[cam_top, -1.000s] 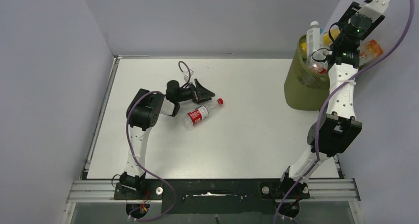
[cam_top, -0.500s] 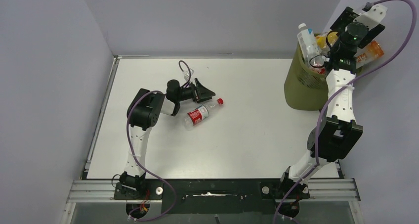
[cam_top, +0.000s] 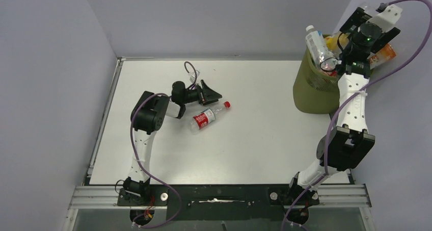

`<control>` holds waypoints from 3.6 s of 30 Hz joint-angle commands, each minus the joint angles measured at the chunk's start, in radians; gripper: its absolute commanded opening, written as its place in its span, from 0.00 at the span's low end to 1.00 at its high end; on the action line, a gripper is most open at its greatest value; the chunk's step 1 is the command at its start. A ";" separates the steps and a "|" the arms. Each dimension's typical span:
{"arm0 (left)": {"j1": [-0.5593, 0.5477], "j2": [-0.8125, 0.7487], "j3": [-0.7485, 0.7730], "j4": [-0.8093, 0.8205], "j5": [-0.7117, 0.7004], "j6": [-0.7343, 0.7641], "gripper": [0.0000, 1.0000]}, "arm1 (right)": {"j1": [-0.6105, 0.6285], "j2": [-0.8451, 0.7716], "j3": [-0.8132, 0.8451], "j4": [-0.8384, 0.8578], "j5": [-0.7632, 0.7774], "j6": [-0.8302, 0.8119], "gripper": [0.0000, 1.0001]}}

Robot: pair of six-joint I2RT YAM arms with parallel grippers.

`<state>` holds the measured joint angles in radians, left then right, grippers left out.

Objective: Put the plastic bottles in the bin
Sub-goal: Place the plastic bottle in the trash bin, then pick up the plastic bottle at the center of the board, then place the plastic bottle in the trash bin.

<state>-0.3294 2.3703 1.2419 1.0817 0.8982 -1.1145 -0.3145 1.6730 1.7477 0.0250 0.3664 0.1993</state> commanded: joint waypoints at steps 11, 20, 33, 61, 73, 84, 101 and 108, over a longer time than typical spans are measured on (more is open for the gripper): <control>0.066 -0.076 -0.080 -0.042 -0.056 0.076 0.89 | 0.217 -0.311 0.028 -0.211 -0.092 0.087 0.98; 0.084 -0.252 -0.276 -0.165 -0.159 0.166 0.89 | 0.593 -0.455 -0.312 -0.330 -0.200 0.213 0.98; 0.010 -0.416 -0.413 -0.403 -0.345 0.294 0.89 | 1.020 -0.359 -0.602 -0.278 -0.135 0.442 0.98; -0.243 -0.596 -0.510 -0.519 -0.476 0.321 0.89 | 0.724 -0.099 -0.728 -0.181 -0.606 0.459 0.98; -0.250 -0.725 -0.581 -0.568 -0.510 0.344 0.89 | 0.842 0.152 -0.599 -0.278 -0.522 0.378 0.94; -0.243 -0.777 -0.544 -0.622 -0.497 0.354 0.89 | 0.806 0.068 -0.501 -0.420 -0.441 0.284 0.39; -0.199 -0.824 -0.537 -0.622 -0.497 0.354 0.89 | 0.277 -0.238 0.178 -0.529 -0.279 0.103 0.48; -0.141 -0.803 -0.546 -0.544 -0.349 0.341 0.89 | -0.007 -0.197 0.212 -0.399 -0.327 0.153 0.49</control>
<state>-0.5003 1.5700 0.6750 0.4240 0.4656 -0.7742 -0.2287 1.4136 1.9354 -0.4412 0.0639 0.3290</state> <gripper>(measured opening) 0.891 0.510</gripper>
